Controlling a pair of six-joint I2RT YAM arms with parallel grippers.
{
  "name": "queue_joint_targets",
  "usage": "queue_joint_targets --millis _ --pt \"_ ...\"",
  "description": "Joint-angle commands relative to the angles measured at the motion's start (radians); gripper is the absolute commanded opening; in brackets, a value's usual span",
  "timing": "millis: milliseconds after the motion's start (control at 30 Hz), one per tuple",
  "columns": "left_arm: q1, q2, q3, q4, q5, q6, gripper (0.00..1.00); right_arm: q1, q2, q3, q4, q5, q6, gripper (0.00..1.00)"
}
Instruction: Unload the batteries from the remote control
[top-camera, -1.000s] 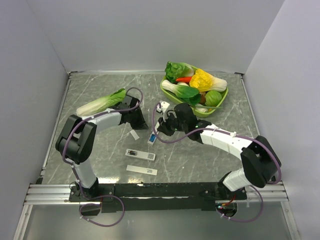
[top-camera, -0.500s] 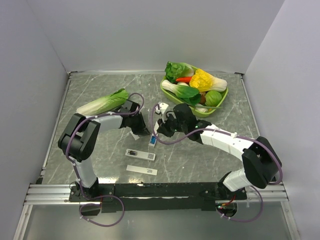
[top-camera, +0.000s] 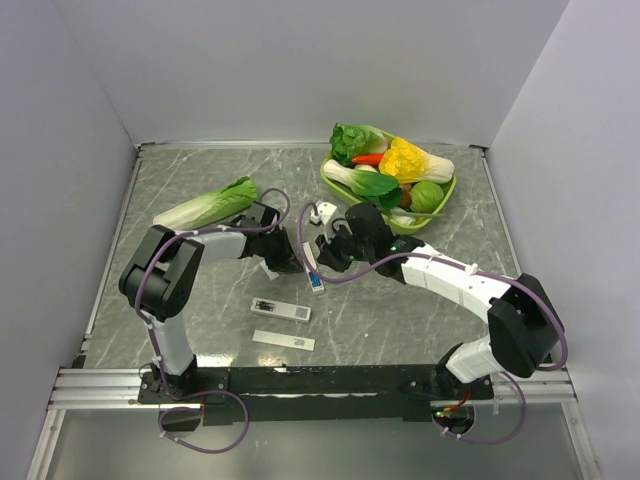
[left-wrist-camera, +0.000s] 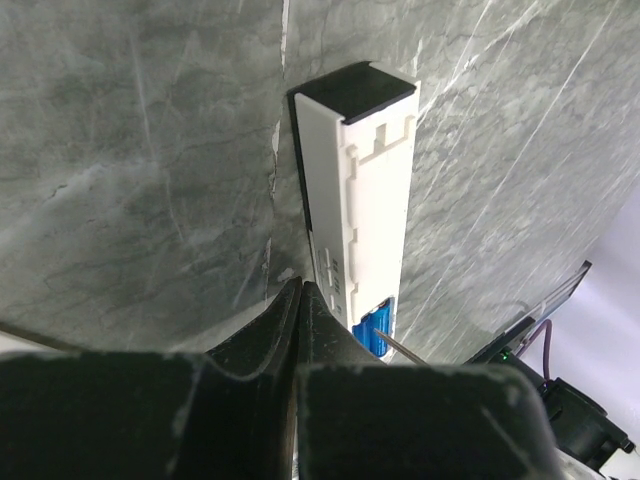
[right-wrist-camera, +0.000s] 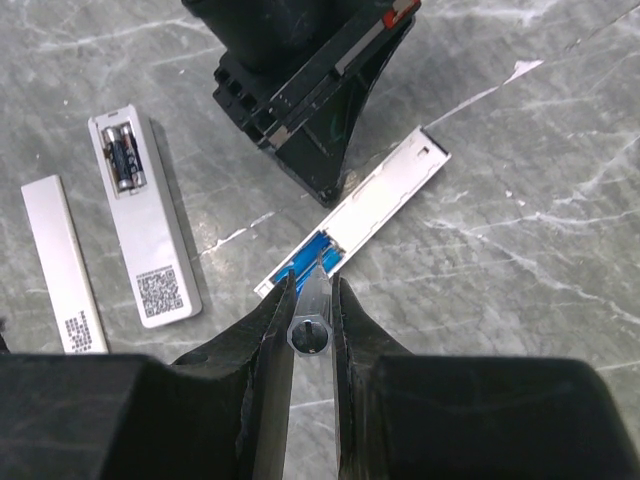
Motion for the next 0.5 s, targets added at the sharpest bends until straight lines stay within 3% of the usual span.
queue_joint_targets --millis 0,467 --pt "-0.006 0.007 0.005 0.029 0.015 0.006 0.06 0.005 -0.048 0.008 -0.022 -0.026 -0.026 0.00" --pt "-0.006 0.007 0.016 0.039 0.028 -0.006 0.06 0.007 -0.117 -0.089 0.054 -0.062 -0.095 0.00"
